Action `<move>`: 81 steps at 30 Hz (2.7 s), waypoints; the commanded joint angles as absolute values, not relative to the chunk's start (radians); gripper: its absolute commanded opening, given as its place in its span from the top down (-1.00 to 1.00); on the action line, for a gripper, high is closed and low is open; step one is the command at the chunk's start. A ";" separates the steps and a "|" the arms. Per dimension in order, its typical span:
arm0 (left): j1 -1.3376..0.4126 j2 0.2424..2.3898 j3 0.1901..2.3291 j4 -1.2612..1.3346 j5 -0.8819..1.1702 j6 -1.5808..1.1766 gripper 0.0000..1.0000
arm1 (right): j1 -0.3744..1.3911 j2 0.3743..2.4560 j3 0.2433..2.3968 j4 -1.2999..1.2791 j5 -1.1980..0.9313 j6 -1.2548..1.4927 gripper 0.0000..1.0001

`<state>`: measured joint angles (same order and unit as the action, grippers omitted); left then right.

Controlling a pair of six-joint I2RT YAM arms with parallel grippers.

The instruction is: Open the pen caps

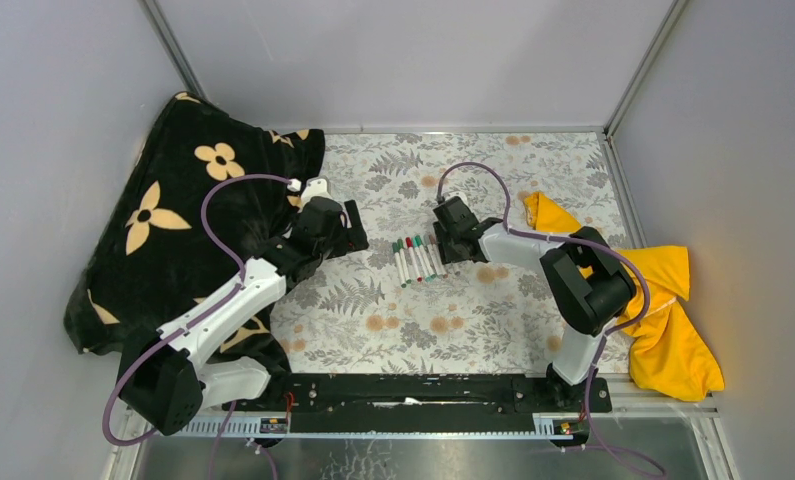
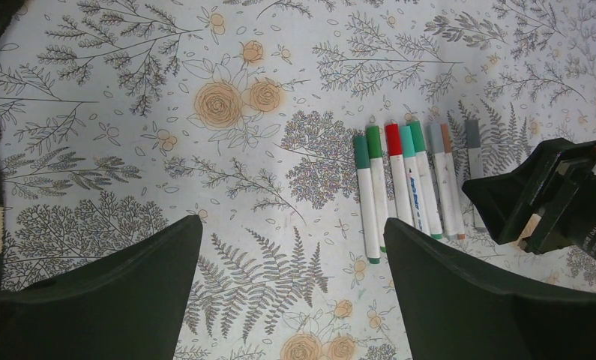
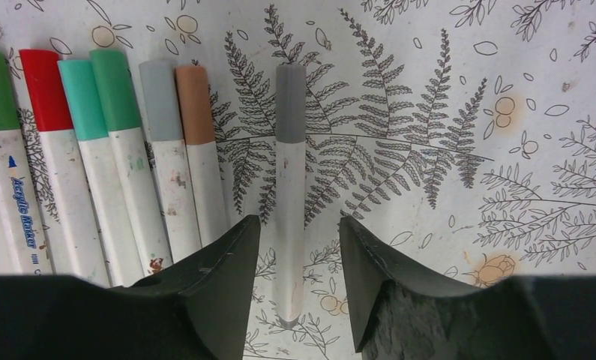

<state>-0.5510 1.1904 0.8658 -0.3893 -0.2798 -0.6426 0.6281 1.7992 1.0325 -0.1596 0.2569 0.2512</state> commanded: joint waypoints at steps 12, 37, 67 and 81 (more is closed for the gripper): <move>-0.561 1.194 0.855 -0.365 -0.303 -0.668 -0.97 | 0.634 1.829 1.057 -0.269 0.211 0.288 0.84; -0.561 1.344 0.968 -0.151 0.118 -0.822 -0.97 | 0.634 1.496 1.062 -0.249 -0.094 0.218 1.00; -0.592 1.502 0.969 0.035 0.185 -1.063 -0.62 | 0.694 1.472 1.126 -0.150 -0.262 0.320 1.00; -0.592 1.482 0.979 0.021 0.137 -1.061 -0.23 | 0.706 1.465 1.103 -0.146 -0.264 0.320 1.00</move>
<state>-0.5846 1.5032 0.9497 -0.0109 0.1741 -1.0618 0.6949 1.4891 1.0828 -0.1715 -0.2314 0.3149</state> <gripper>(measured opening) 0.622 0.046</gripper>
